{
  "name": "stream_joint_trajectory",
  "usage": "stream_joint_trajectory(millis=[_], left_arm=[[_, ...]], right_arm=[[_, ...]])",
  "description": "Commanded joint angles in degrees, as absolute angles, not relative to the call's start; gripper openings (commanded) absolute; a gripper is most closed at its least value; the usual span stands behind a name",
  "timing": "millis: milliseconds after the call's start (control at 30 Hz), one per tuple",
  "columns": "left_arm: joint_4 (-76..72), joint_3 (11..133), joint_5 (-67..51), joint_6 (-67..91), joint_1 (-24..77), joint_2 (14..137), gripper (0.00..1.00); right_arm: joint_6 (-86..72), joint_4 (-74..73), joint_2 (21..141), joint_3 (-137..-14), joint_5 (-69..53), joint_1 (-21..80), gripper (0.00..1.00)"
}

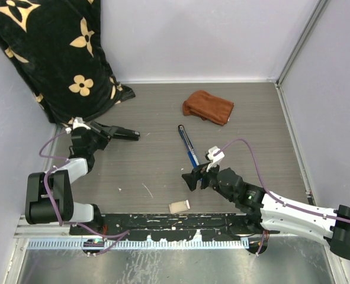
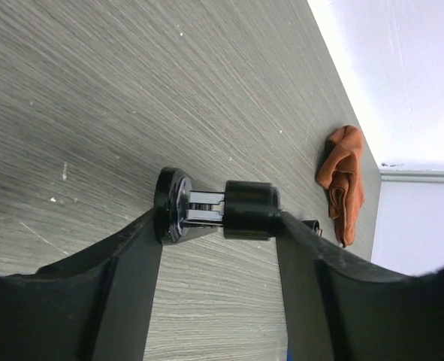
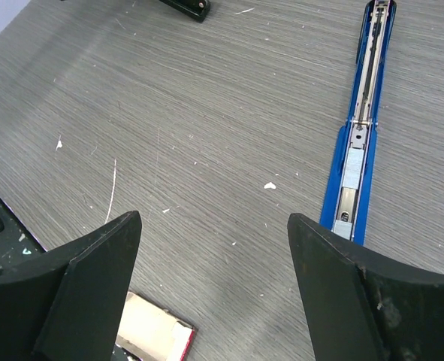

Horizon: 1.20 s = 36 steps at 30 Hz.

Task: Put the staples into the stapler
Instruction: Place the stapler at the center of the board, then close the stapler at the center of the board.

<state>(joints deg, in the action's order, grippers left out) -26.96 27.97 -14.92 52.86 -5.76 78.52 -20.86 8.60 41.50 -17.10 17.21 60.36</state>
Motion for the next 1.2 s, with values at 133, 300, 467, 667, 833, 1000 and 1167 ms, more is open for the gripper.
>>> stream_joint_trajectory(millis=[133, 300, 467, 667, 833, 1000, 1167], left_arm=[[-21.06, 27.43, -11.95, 45.32, -6.00, 78.09, 0.75], [-16.32, 27.91, -9.92, 43.76, -6.06, 75.57, 0.86], [-10.51, 27.67, -5.74, 43.67, -6.76, 71.75, 0.98], [-2.45, 27.84, -0.61, 41.03, -7.56, 64.06, 0.98], [7.88, 32.94, 0.33, 36.13, -7.56, 56.24, 0.98], [15.52, 42.02, -7.75, 33.74, -6.49, 53.47, 0.98], [28.68, 55.91, -14.12, 26.84, 1.16, 58.73, 0.95]], right_arm=[[-21.76, 9.01, 39.55, -16.94, 19.16, 60.38, 0.85], [-21.31, 8.50, 39.46, -17.28, 19.93, 60.42, 0.85], [-20.30, 4.21, 38.90, -19.60, 23.23, 60.45, 0.85], [-20.02, -7.76, 39.97, -26.62, 29.09, 60.39, 0.85], [-21.89, -19.32, 46.13, -34.54, 33.17, 59.33, 0.86], [-21.71, -22.47, 54.40, -38.81, 25.83, 51.51, 0.85], [-18.80, -20.17, 60.80, -38.00, 21.76, 48.08, 0.78]])
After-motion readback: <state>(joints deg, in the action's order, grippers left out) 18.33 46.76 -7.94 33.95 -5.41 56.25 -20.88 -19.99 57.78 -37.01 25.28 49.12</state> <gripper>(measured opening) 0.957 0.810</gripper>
